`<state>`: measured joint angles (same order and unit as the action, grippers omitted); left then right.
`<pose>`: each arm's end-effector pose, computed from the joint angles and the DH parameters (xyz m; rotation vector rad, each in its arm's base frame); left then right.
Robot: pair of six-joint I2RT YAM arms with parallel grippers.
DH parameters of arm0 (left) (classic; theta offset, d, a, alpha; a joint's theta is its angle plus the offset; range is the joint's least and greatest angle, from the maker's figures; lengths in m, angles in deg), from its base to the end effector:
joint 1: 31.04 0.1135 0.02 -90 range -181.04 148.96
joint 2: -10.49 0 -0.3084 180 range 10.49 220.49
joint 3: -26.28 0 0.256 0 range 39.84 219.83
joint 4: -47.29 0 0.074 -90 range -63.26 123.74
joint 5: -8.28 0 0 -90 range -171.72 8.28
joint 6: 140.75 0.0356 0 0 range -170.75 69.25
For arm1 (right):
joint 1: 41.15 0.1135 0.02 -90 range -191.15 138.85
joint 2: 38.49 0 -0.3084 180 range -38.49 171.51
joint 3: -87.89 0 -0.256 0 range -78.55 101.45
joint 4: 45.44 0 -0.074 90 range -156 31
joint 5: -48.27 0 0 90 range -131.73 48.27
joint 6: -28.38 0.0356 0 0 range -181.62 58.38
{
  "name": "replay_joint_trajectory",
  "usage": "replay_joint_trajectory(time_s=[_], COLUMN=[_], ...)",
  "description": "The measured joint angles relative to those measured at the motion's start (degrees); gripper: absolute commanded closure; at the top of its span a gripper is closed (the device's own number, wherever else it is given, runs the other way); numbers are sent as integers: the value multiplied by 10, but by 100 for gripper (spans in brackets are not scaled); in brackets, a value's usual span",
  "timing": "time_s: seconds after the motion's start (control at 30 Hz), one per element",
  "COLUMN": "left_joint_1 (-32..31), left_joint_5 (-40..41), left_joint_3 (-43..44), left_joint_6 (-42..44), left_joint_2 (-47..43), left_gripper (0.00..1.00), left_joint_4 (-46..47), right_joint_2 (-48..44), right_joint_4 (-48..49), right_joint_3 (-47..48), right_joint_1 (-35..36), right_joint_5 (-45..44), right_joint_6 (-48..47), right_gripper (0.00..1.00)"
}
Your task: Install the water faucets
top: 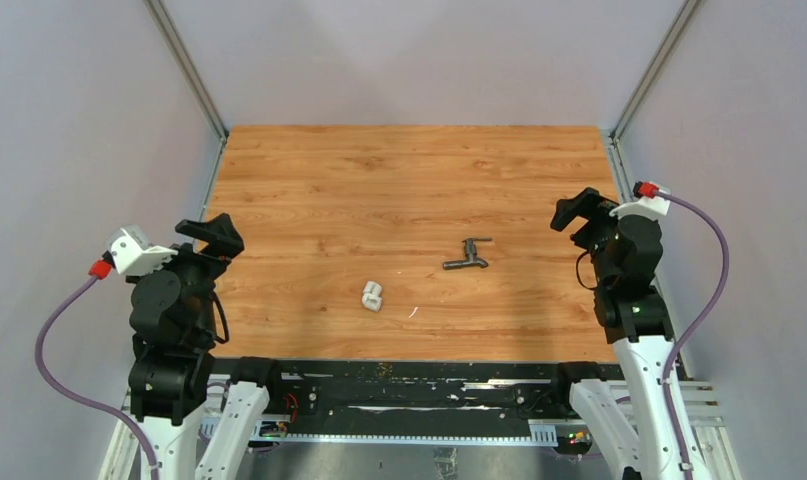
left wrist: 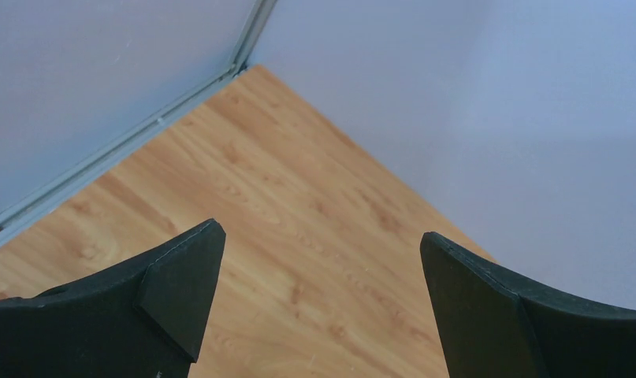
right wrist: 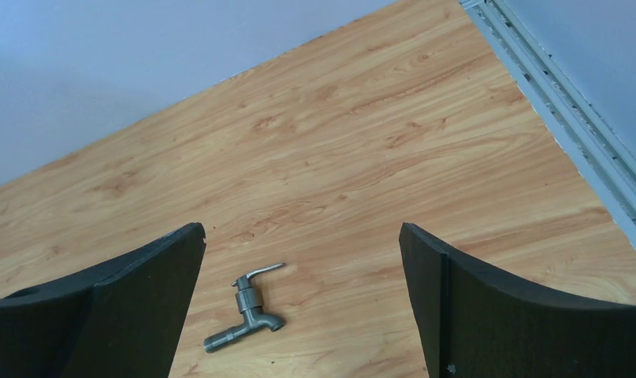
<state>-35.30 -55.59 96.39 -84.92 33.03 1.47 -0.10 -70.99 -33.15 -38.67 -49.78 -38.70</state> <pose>0.0149 0.0146 0.4239 -0.7356 1.3599 -0.1807 0.1269 0.0005 0.3855 0.3994 1.6128 0.2203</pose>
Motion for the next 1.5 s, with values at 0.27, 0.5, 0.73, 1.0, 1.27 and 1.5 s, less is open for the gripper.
replay_joint_trajectory(time_s=[0.27, 0.5, 0.73, 1.0, 1.27, 1.5], left_joint_1=[0, 0, -44, -304, -433, -458], left_joint_5=[-23, -88, -162, -104, -77, -52], left_joint_3=[0, -26, -115, -160, -161, -160], left_joint_6=[-14, -29, -87, -197, -261, -325], left_joint_2=[17, 82, 185, 277, 447, 540], left_gripper=[0, 0, 0, 0, 7, 16], left_joint_4=[-109, -120, -119, -97, 1, 57], right_joint_2=[-5, 39, 99, 189, 198, 174], right_joint_4=[3, -62, -129, -187, -202, -203], right_joint_3=[-7, 18, 24, 38, 38, 38], right_joint_1=[0, 0, 0, 0, 0, 0], right_joint_5=[74, 112, 105, 76, 76, 71], right_joint_6=[17, 9, 18, 28, 32, 33], right_gripper=[0, 0, 0, 1, 1, 1])
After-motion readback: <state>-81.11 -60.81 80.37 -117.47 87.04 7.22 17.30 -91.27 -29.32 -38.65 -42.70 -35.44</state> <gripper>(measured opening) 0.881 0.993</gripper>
